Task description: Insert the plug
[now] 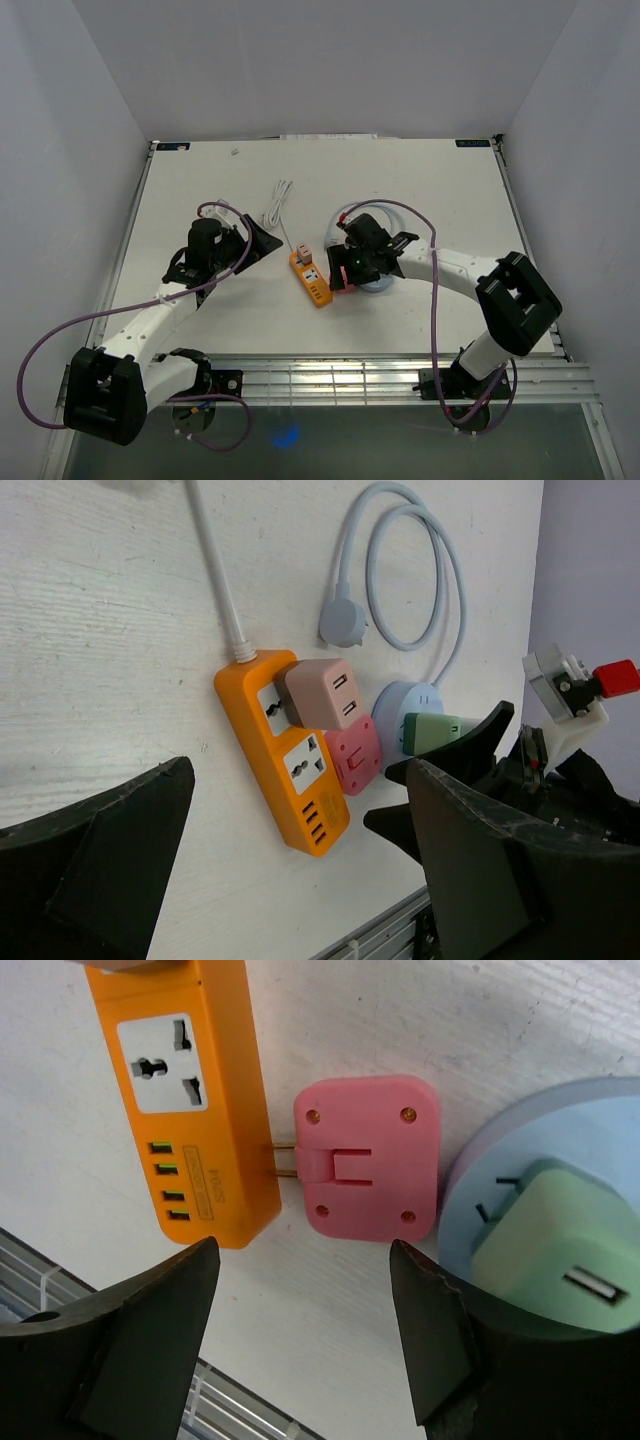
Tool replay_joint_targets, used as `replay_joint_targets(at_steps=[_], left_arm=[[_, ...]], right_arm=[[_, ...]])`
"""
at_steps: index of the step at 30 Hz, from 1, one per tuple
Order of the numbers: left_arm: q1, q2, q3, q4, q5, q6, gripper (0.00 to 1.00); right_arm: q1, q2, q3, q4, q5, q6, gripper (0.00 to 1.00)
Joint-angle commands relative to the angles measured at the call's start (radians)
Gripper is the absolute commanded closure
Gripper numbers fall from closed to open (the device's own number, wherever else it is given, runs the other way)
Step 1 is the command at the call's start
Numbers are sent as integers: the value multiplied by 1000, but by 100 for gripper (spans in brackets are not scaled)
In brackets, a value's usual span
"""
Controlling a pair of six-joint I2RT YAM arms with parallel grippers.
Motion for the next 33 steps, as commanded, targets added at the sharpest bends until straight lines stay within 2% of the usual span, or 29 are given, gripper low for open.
replay_joint_targets(at_steps=[1,9,26,33], left_arm=[[-3,-20,26,-16,-11,24,2],[-4,22,49,-14,10,33,2],[-12,8,54,-24,29,53,2],[-32,14,63,-27,35,48,2]], right_arm=[[-46,20,-18,47,2,-4,24],[-160,-1,-55,78,-64,-32,23],[-157,56,-58,153,-119,-49,23],[-126,42,-98,235,-214,-69,25]])
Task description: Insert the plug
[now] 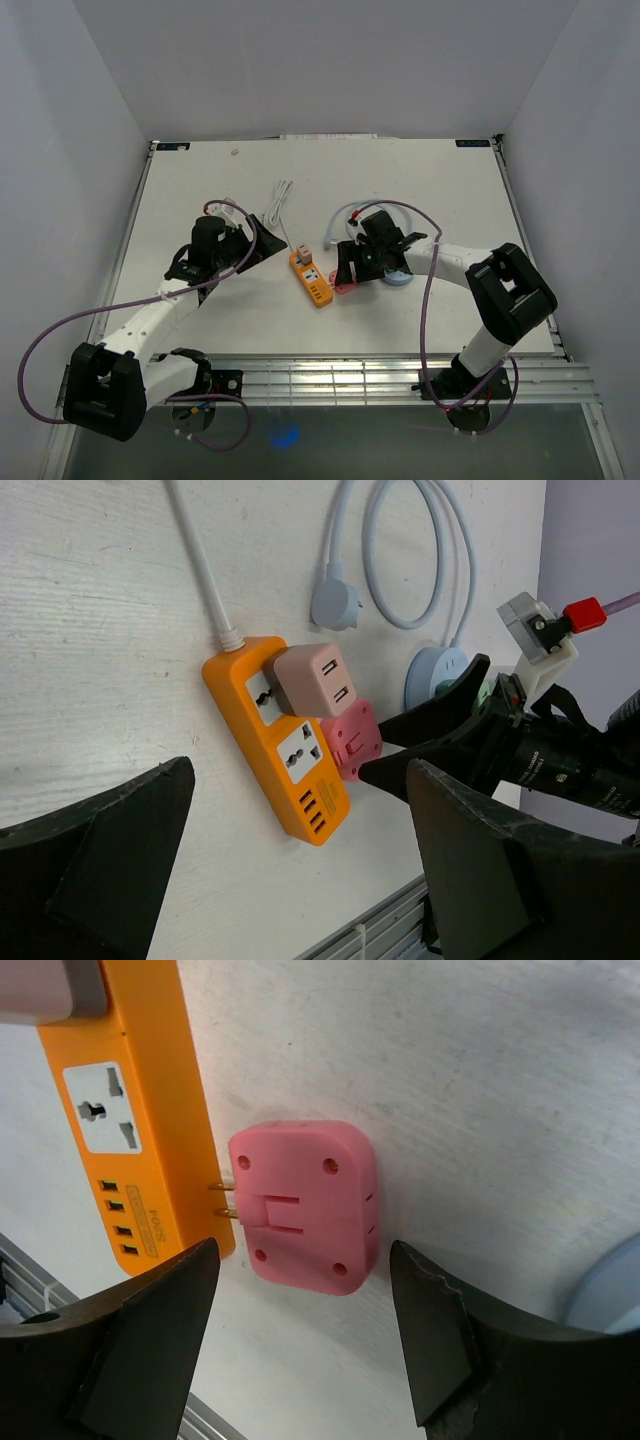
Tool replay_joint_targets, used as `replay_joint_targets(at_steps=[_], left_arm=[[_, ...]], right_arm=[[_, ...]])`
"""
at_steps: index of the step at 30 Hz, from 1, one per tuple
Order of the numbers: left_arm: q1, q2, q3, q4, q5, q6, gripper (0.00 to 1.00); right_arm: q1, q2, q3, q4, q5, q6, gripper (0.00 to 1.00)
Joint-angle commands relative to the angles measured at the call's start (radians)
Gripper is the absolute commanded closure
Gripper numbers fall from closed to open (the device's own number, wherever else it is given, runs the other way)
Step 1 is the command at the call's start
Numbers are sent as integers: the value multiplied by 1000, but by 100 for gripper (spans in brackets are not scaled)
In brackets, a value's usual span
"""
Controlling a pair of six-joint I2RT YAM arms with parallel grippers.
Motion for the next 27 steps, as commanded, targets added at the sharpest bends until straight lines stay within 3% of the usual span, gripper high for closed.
replay_joint_targets(at_steps=[1,8,13,21,27], left_arm=[[-16,-8,38,-2,13,9,2],[-27,-6,38,-5,10,14,2],[-37,-2,38,-3,2,6,2],[-53,-6,40,-5,-2,3,2],[-54,-17,40,-14,-4,8,2]], right_arm=[[27,-21,-14,58,-60,-29,25],[65,-55,-69,77,-78,-2,26],[138,-158,-172,179,-117,-20,27],[168,-307,-227,129,-11,-106,26],[166,-282,-206,103,70,-210,26]])
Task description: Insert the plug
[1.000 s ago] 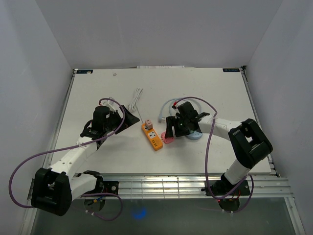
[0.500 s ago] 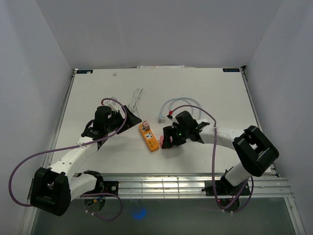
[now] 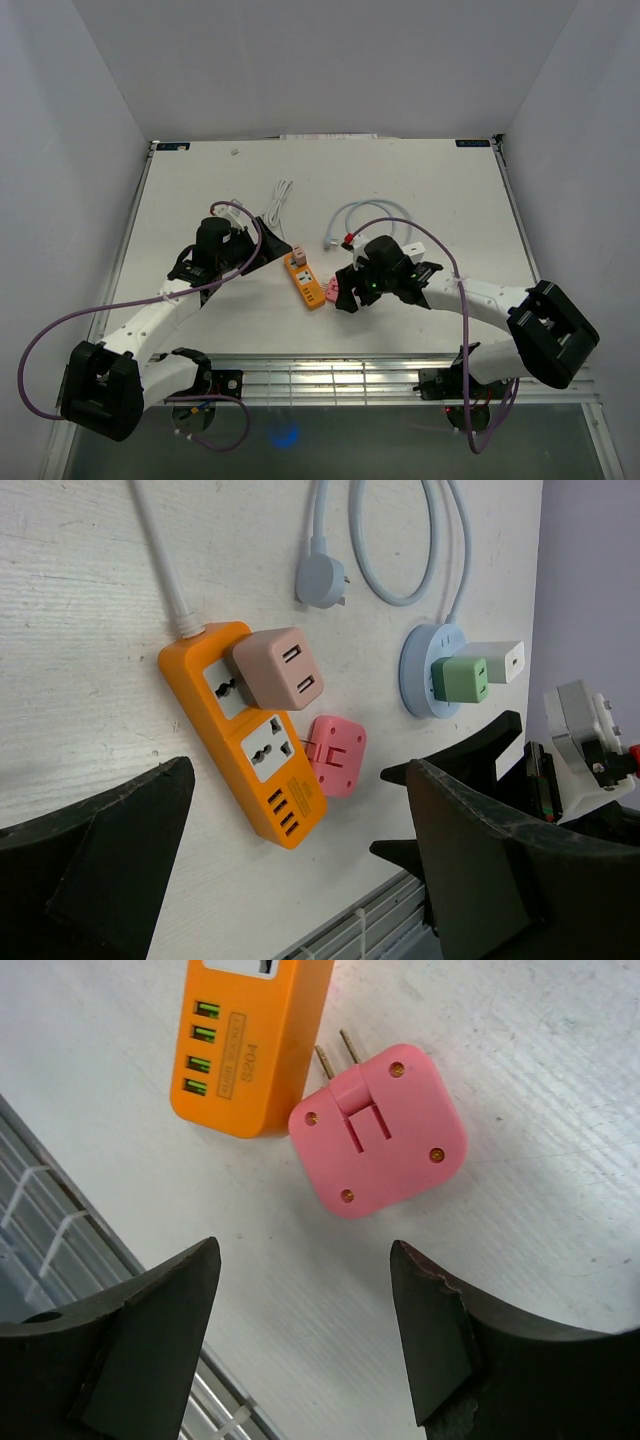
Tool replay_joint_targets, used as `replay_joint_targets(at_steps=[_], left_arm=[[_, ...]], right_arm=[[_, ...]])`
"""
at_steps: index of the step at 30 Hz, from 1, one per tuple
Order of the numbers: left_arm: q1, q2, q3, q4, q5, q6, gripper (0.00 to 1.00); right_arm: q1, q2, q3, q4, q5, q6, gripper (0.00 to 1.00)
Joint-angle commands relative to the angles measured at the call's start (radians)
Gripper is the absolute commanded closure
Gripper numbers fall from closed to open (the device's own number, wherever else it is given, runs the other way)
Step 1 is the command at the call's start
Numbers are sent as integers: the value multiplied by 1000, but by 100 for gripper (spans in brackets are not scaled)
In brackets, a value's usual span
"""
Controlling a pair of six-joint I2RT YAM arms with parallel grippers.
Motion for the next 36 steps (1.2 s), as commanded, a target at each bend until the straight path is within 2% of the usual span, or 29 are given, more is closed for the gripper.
replay_joint_targets(at_steps=[1,5,7,10,12,14,15,17,21,29,36], left_arm=[[-4,-17,35,-10,-6,7,2],[-4,-25,43,-28,-13,24,2],[-4,-28,51,-40,-16,29,2],[-4,-28,61,-53,-12,42,2],[-4,-27,66,-56,-6,49,2],[-4,-24,66,-56,-1,47,2],[-4,-24,66,-54,2,49,2],[-4,-24,67,-56,8,46,2],[-4,-30,71,-62,13,49,2],[-4,-1,100,-68,47,61,2],[-4,27,143,-103,59,90,2]], right_arm=[[-2,13,21,4,71,-89,26],[-2,18,15,47,149,-112,26],[-2,1,0,112,170,-157,22],[-2,-47,-8,165,162,-226,13],[-2,-30,36,118,145,-258,5],[-2,17,147,-21,171,-270,5],[-2,72,182,-61,158,-310,10],[-2,140,262,-147,119,-370,11],[3,183,333,-245,117,-436,11],[9,205,334,-314,145,-496,11],[41,211,300,-293,157,-513,11]])
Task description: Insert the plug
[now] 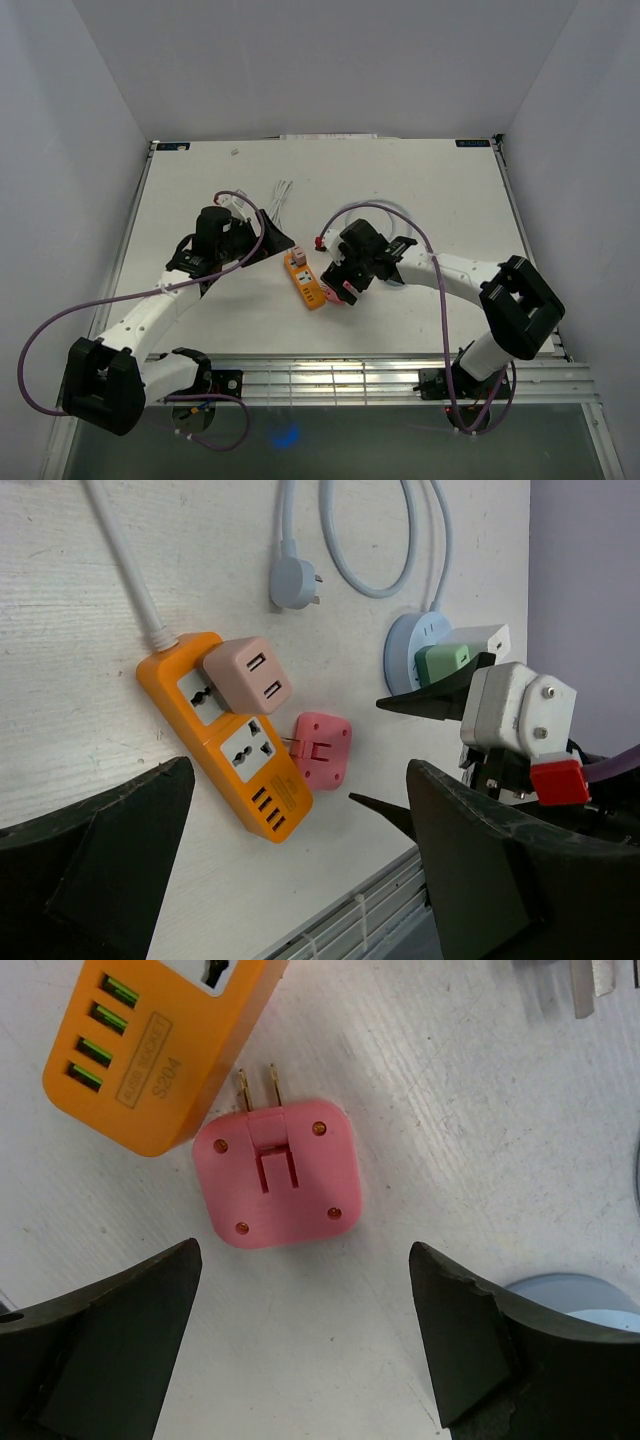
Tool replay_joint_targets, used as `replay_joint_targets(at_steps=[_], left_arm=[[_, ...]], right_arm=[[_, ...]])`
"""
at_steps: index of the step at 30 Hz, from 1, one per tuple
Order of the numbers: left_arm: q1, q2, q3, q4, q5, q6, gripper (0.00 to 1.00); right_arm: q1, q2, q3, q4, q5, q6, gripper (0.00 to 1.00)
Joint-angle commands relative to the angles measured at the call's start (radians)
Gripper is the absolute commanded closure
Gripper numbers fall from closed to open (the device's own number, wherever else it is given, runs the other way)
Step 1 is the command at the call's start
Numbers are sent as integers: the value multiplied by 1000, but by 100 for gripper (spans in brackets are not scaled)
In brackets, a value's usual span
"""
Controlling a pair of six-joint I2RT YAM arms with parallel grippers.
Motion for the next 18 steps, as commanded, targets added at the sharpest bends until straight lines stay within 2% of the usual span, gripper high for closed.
replay_joint_targets(at_steps=[1,18], left_arm=[[-4,2,42,-22,22,24,2],[-4,6,45,-32,-2,23,2]], right_arm=[[23,6,6,-1,6,-35,11],[83,171,96,-38,60,-48,11]])
